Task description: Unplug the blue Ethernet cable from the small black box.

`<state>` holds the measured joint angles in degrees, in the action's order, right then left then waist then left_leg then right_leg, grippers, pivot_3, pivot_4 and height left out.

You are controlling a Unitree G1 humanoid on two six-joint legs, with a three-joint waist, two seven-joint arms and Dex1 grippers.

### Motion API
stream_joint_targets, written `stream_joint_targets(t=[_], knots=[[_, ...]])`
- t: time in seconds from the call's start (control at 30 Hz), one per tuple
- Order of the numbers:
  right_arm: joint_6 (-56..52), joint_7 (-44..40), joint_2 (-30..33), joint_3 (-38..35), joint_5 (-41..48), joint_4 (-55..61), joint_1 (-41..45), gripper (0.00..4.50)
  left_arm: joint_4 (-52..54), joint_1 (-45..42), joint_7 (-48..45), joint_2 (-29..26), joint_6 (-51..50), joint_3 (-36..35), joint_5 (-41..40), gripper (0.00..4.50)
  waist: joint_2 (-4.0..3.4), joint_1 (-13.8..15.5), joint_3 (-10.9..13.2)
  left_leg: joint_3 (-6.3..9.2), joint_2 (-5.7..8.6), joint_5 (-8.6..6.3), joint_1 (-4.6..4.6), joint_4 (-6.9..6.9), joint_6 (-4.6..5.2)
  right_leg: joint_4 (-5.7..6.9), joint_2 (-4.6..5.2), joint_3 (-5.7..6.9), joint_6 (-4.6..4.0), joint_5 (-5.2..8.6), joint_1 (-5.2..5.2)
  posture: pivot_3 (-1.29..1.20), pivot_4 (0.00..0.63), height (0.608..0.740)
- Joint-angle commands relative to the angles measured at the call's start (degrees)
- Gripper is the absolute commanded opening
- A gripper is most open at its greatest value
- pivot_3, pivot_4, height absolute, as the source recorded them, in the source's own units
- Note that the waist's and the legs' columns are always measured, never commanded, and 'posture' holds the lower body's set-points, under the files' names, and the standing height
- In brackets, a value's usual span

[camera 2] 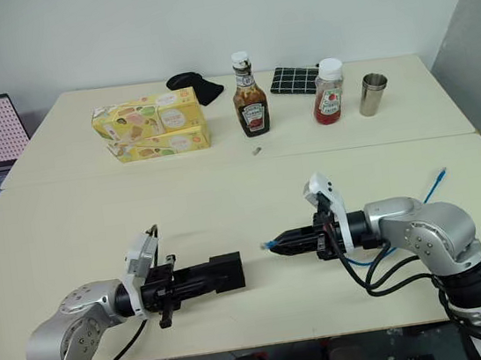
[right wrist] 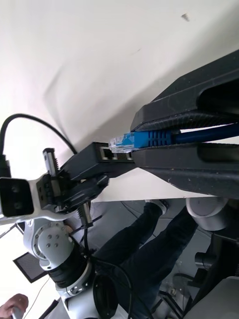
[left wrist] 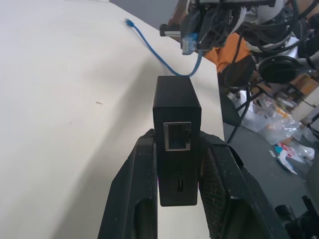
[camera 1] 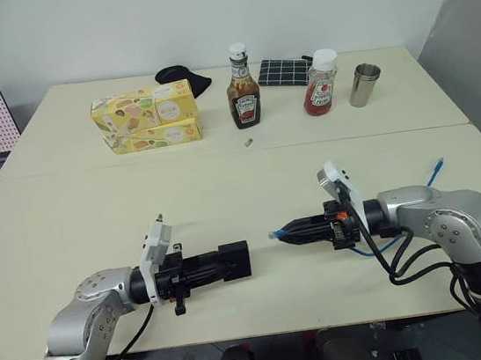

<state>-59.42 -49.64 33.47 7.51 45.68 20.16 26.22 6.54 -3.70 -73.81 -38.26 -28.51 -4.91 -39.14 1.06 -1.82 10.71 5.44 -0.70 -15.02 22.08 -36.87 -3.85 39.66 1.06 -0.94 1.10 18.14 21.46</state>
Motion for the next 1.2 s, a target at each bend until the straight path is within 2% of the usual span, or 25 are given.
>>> stream_joint_targets(t=[0.03,0.1,0.2,0.27,0.33,0.4,0.47,0.6,0.67,0.77,0.87,1.0,1.2], knots=[[9.04,6.52,-3.59,-1.86,-7.71,-5.01,2.06,0.08,2.49,1.05,2.57,0.09,-0.72,-3.4,-2.16,0.77,0.0,-0.09,0.0,-0.04,0.0,0.0,0.0,0.0,0.0,0.0,0.01,-0.02,0.0,0.0,0.01,0.0,0.15,0.74],[16.08,11.33,-6.41,-0.62,-14.56,-10.01,3.43,0.08,3.02,1.37,3.97,0.35,-1.14,-4.29,-2.72,0.77,0.0,-0.18,0.0,-0.05,0.0,0.0,-0.02,0.0,0.0,0.0,0.01,-0.02,0.0,0.0,0.01,0.0,0.15,0.74],[31.14,22.77,-11.96,2.31,-28.78,-23.1,6.62,0.08,4.52,1.86,6.72,0.58,-1.62,-5.2,-2.84,0.77,-0.01,-0.19,0.0,-0.09,0.0,0.01,-0.04,0.0,-0.01,0.05,-0.01,-0.04,0.0,-0.01,0.05,0.0,0.15,0.74],[34.06,25.78,-15.22,2.06,-31.58,-29.45,8.12,0.08,5.2,2.05,8.18,0.7,-1.61,-5.35,-2.39,0.77,-0.02,-0.17,0.01,-0.14,0.01,0.01,-0.02,0.02,-0.02,0.08,-0.01,-0.07,0.0,-0.01,0.11,0.0,0.15,0.74],[35.48,25.25,-16.41,2.59,-33.16,-32.53,8.65,0.08,5.81,2.09,9.54,1.12,-1.01,-5.47,-1.91,0.77,-0.02,-0.08,0.01,-0.18,-0.01,0.01,0.03,0.04,-0.03,0.12,0.01,-0.1,-0.01,-0.01,0.18,0.0,0.15,0.74],[35.9,25.18,-17.11,2.37,-34.26,-34.38,8.96,0.78,6.33,1.98,11.51,1.63,-0.28,-5.71,-1.13,0.77,-0.02,0.01,0.01,-0.16,-0.05,0.02,0.27,0.02,-0.03,0.12,0.02,-0.09,-0.01,-0.01,0.35,0.0,0.15,0.74],[35.77,24.5,-17.25,1.6,-34.49,-34.82,9.08,1.11,6.51,1.84,13.76,1.86,-0.12,-5.85,-0.22,0.77,-0.02,0.0,0.01,-0.16,-0.07,0.02,0.61,-0.08,-0.04,0.23,0.04,-0.09,-0.01,-0.02,0.65,0.0,0.15,0.74],[35.59,23.03,-16.5,-0.06,-34.08,-33.55,9.09,2.11,7.1,1.6,18.35,2.4,-2.86,-6.68,-1.31,0.77,-0.02,-0.03,0.01,-0.2,-0.05,0.02,0.65,-0.11,-0.03,0.25,0.07,-0.11,0.02,-0.03,0.71,0.0,0.15,0.74],[34.79,19.74,-14.02,-0.31,-33.36,-29.85,8.24,2.54,6.61,1.27,21.6,3.39,-2.79,-7.87,-1.12,0.77,-0.02,-0.04,0.01,-0.18,-0.05,0.02,0.65,-0.11,-0.03,0.26,0.06,-0.1,0.01,-0.03,0.71,0.0,0.15,0.74],[33.54,12.43,-10.04,0.36,-30.75,-23.03,6.26,3.17,4.8,-0.18,25.72,5.01,0.37,-9.06,1.48,0.77,-0.04,0.02,0.02,-0.14,-0.05,0.02,0.68,-0.1,-0.03,0.28,0.06,-0.07,0.01,-0.03,0.74,0.0,0.15,0.74],[30.5,1.27,-4.9,2.05,-24.51,-12.21,3.45,3.91,1.22,-2.93,30.7,7.01,6.32,-9.45,6.83,0.77,-0.06,0.14,0.03,-0.14,-0.01,0.02,0.67,-0.1,-0.02,0.24,0.06,-0.05,0.01,-0.03,0.71,0.0,0.15,0.74],[27.48,-3.81,-1.93,3.89,-21.38,-3.96,3.07,3.91,-3.55,-5.22,35.16,10.71,15.59,-10.45,11.87,0.77,-0.03,-0.2,0.01,-0.06,-0.01,0.02,0.65,-0.11,-0.02,0.25,0.06,-0.02,0.01,-0.03,0.69,0.0,0.15,0.74],[26.33,-1.35,-4.61,5.97,-23.4,-2.92,6.66,3.91,-18.0,-9.33,43.06,13.55,35.63,-11.64,22.63,0.77,0.0,-0.04,0.0,-0.1,0.03,0.03,0.58,-0.13,-0.03,0.3,0.03,-0.02,0.0,-0.04,0.68,0.0,0.15,0.74]])
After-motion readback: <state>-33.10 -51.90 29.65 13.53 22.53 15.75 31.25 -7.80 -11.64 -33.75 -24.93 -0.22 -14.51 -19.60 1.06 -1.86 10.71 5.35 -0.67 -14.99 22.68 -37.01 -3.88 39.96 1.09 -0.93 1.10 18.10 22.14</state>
